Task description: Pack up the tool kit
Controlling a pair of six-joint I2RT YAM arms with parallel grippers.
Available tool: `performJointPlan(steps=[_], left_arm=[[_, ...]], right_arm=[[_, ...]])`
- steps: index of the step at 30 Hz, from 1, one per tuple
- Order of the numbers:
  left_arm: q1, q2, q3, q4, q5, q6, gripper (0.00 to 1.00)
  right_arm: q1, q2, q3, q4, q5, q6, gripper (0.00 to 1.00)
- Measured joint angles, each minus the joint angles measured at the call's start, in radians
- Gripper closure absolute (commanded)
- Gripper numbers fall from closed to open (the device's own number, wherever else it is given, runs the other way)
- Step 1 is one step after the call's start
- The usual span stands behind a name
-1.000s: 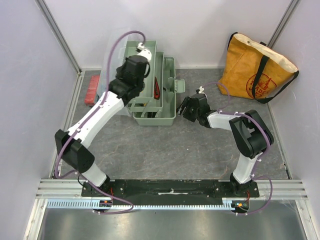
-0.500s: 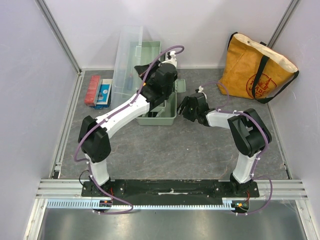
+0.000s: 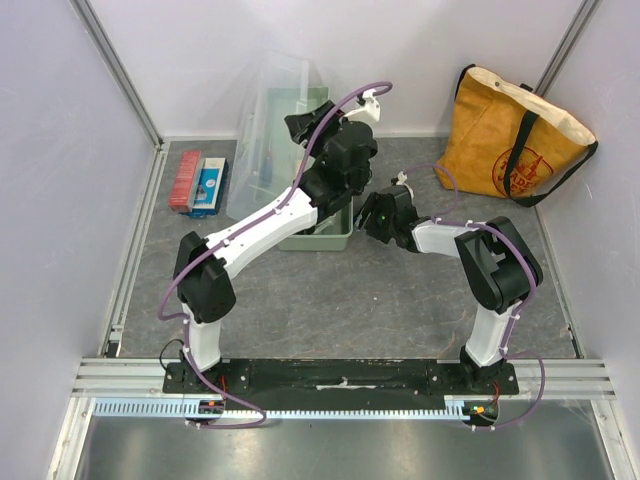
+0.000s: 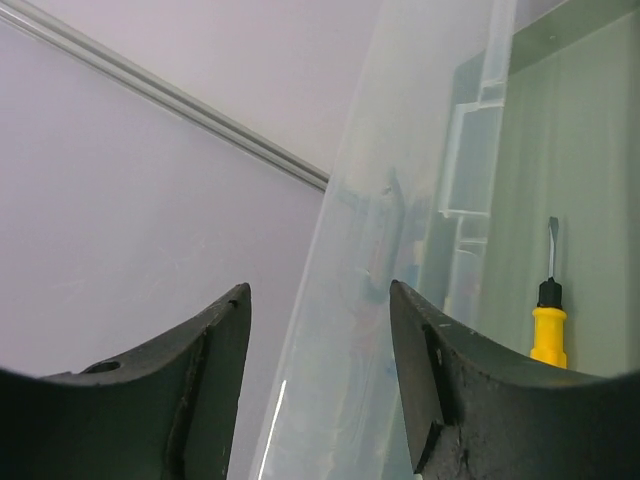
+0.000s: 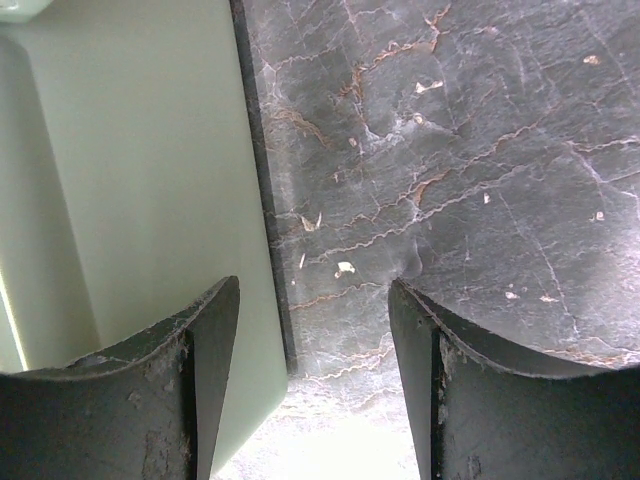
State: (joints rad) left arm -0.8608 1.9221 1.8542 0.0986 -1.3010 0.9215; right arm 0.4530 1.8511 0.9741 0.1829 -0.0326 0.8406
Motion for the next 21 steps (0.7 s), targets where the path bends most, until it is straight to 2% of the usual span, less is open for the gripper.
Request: performJointPlan(steps=[4, 6, 7, 9, 12, 18, 21], left_arm=[[-0.011, 0.008, 0.021, -0.089, 0.002, -0.072, 0.32], [-0.012, 0.025, 0.078, -0.222, 0.034, -0.180, 0.29], [-0.012, 0.044, 0.148, -0.344, 0.072, -0.261, 0.29], [-0.011, 0.077, 0.287, -0.533, 0.169, -0.423, 0.29], [-0.010, 0.061, 0.364, -0.679, 0.309, -0.592, 0.29], [0.046, -0.022, 0.344, -0.817, 0.627, -0.845, 0.29], [0.127, -0.067, 0.292, -0.839, 0.797, -0.949, 0.28]], right_arm=[[-0.004, 0.005, 0.001, 0.009, -0.007, 0.005, 0.30], [-0.008, 0.007, 0.001, 0.014, -0.012, 0.005, 0.30], [-0.010, 0.008, 0.001, 0.016, -0.015, 0.005, 0.29], [-0.014, 0.009, 0.001, 0.023, -0.021, 0.005, 0.28], [-0.021, 0.010, 0.000, 0.027, -0.031, 0.003, 0.28], [-0.039, -0.002, -0.028, 0.055, -0.052, -0.001, 0.26], [-0.051, -0.025, -0.056, 0.059, -0.069, -0.005, 0.16]])
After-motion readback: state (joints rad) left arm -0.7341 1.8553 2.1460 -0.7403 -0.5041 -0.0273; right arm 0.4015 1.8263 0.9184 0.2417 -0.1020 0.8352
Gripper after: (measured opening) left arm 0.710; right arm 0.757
